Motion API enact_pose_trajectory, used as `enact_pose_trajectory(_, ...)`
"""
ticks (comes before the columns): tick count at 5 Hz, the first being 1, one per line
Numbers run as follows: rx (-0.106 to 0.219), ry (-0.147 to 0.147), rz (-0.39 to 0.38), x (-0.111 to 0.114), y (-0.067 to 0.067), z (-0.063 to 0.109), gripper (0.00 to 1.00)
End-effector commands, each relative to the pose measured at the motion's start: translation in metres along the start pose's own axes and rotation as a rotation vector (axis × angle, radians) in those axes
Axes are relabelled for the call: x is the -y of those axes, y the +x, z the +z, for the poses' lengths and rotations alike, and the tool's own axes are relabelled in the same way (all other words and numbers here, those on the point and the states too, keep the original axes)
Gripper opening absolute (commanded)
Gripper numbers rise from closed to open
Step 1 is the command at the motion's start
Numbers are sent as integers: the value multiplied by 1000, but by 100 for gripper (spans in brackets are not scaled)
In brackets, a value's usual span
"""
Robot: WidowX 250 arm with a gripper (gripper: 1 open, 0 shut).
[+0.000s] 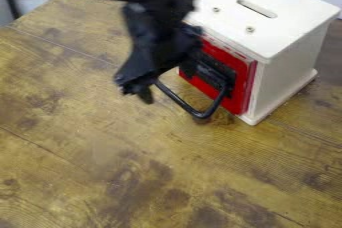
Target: Open the drawer
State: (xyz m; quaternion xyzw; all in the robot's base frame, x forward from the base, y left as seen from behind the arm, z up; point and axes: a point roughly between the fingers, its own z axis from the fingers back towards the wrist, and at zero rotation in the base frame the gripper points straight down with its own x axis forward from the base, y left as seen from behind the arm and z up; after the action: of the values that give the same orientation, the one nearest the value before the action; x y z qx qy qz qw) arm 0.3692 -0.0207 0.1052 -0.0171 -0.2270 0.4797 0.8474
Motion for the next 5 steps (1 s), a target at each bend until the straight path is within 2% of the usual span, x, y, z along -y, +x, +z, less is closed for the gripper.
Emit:
enact_pose_trajectory(1, 90, 239, -194, 10, 7, 3, 100)
enact_pose_trajectory(2, -147, 396, -156, 2, 15, -6, 100)
enact_pose_trajectory(3, -413, 348, -133, -8, 17, -12, 100)
enact_pose_trajectory(4, -467, 116, -78, -17, 17, -18, 100)
enact_pose_trajectory(5, -289, -28, -49, -17, 2, -21, 100)
